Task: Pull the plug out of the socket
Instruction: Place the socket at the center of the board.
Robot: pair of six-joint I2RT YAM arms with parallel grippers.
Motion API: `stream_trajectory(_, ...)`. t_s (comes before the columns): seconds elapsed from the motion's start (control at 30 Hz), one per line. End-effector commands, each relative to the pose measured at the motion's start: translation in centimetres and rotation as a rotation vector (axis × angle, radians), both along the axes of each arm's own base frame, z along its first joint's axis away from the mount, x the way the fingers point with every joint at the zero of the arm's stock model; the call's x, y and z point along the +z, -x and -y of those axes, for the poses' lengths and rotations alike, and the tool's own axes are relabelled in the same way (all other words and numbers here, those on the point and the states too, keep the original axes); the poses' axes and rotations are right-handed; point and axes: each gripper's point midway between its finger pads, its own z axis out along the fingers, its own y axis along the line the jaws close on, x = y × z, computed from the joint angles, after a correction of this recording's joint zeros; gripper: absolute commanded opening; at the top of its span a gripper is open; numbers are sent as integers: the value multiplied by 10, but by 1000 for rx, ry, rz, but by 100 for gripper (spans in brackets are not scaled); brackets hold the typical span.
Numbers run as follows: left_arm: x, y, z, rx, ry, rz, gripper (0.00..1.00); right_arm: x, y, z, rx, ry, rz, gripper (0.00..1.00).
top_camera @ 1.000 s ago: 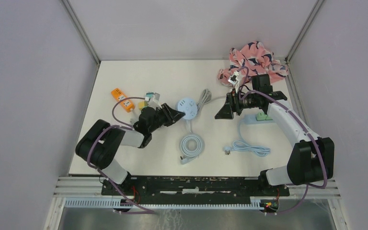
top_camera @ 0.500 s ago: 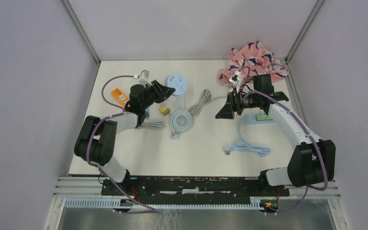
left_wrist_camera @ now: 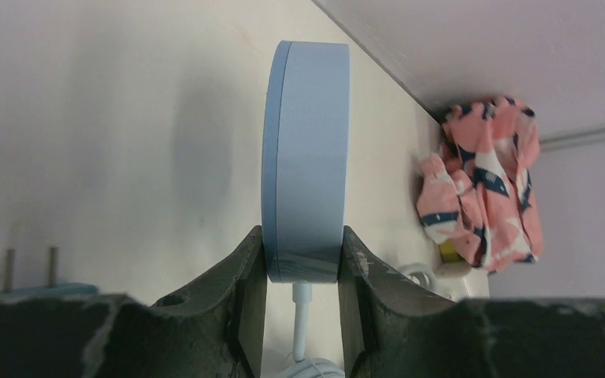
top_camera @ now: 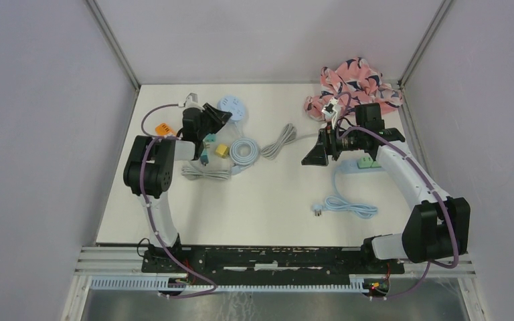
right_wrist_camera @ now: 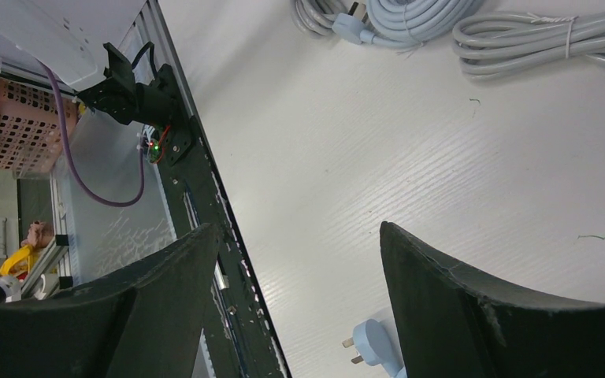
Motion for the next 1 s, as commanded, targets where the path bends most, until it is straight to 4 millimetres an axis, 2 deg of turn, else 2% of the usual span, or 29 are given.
stream_trajectory(0.0, 35, -38, -41, 212, 92, 79, 3, 25, -2, -2, 21, -40, 91, 81)
stream_trajectory(0.1, 11, -41, -56, 285, 78, -27, 8, 24, -2, -2, 22, -39, 88, 81)
stream_trajectory(0.17, 0, -41, -61, 303, 68, -82, 20, 24, -2, -2, 21, -39, 89, 81)
stream_trajectory(0.23, -5, -38, -63, 297, 68, -113, 40, 24, -2, -2, 20, -37, 90, 81)
stream_trajectory(0.33, 2, -33, -69, 303, 60, -134, 65, 22, -3, -1, 14, -33, 90, 81)
stream_trajectory(0.47, 32, -21, -96, 420, -25, -127, 100, 23, -5, 1, 7, -29, 95, 81)
stream_trajectory(0.57, 46, -6, -122, 532, -113, -166, 99, 23, -6, 4, -1, -24, 100, 81)
stream_trajectory(0.7, 80, 15, -123, 505, -145, -99, 99, 24, -9, 10, -20, -11, 118, 81)
stream_trajectory(0.77, 100, 27, -113, 430, -138, -19, 100, 24, -11, 15, -33, -3, 127, 81)
stream_trajectory(0.83, 122, 42, -94, 308, -134, 98, 100, 23, -14, 22, -49, 22, 151, 81)
stream_trajectory(0.97, 142, 92, -46, -5, -134, 296, 100, 25, -17, 38, -72, 67, 199, 82)
